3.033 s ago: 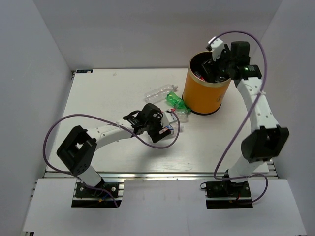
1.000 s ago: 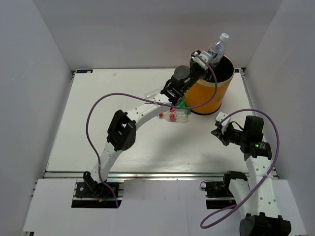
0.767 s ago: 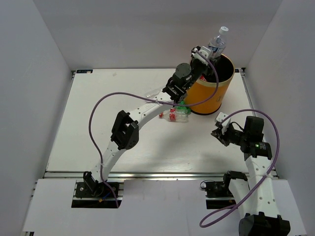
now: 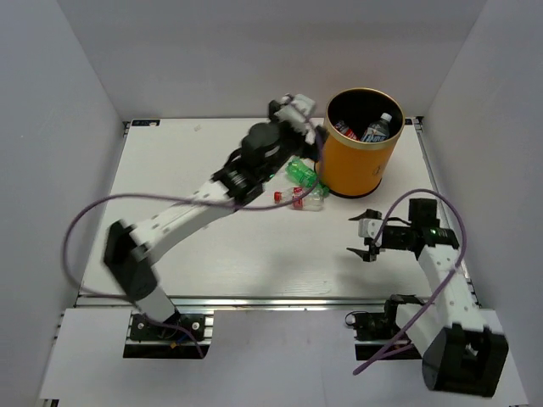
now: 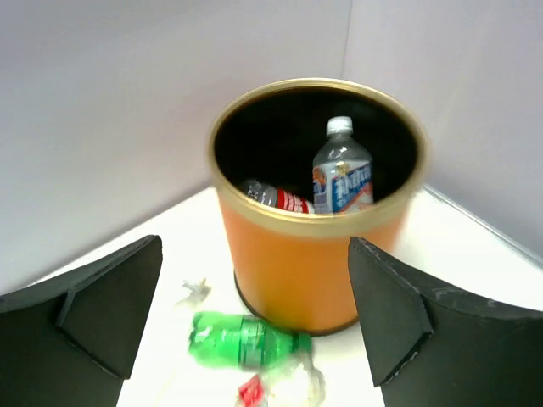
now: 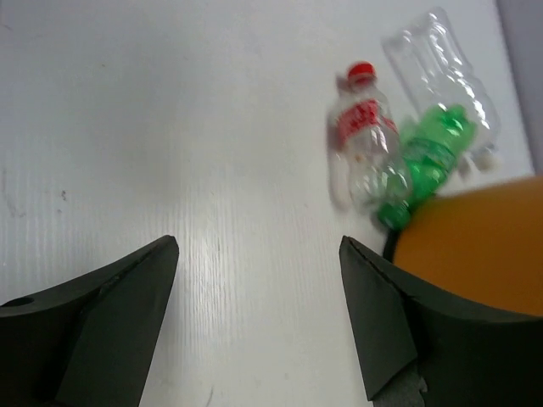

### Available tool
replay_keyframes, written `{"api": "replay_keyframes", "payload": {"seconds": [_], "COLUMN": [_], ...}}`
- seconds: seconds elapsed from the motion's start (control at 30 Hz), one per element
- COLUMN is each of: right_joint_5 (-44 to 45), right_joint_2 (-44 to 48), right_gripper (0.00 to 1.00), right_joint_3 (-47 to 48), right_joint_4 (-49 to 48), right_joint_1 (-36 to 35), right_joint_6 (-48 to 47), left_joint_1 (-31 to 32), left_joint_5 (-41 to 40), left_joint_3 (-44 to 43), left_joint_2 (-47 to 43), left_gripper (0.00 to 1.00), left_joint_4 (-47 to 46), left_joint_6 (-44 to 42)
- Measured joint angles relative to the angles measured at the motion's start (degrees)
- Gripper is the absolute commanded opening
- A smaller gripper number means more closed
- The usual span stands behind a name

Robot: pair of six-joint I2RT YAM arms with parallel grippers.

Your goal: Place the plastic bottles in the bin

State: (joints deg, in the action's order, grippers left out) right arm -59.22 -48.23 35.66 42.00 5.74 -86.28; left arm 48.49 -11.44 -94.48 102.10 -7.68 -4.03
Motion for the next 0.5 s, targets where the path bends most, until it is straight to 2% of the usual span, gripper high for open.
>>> {"api": "replay_keyframes", "payload": {"seconds": [0.1, 0.17, 0.23, 0.33, 0.37, 0.5], "right_joint_5": [-1.6, -0.3, 2.8, 10.1, 12.2, 21.9], "right_joint_2": [-10.5, -16.3, -18.4, -18.8, -19.8, -27.7], "right_gripper": [0.79, 0.79, 0.79, 0.80, 0.84, 0.86], "right_joint_3": [2.2, 4.9, 5.5, 5.2, 5.8, 12.1], "right_joint_4": [0.4, -1.7, -7.1, -15.3, -17.3, -23.0], "right_joint_1": [-3.9, -7.0, -11.7, -21.2, -24.1, -32.2], "right_joint_6": [-6.5, -6.8, -4.0, 2.8, 5.3, 14.4], "left_joint_1": [0.7, 0.8, 0.7, 0.6, 0.6, 0.5], "left_joint_5": [-1.4, -2.6, -4.3, -6.4, -6.8, -7.8], "left_joint_3": [14.9, 22.7, 29.7, 36.1, 37.1, 39.5], "left_joint_2": [-18.3, -28.4, -36.3, -41.4, -41.7, -41.9], "left_gripper": [1.00, 1.00, 1.00, 1.00, 1.00, 1.00], "left_joint_4": [1.2, 2.1, 3.8, 9.4, 12.5, 22.5], "left_joint_6": [1.3, 2.0, 2.4, 2.6, 2.6, 3.0]}}
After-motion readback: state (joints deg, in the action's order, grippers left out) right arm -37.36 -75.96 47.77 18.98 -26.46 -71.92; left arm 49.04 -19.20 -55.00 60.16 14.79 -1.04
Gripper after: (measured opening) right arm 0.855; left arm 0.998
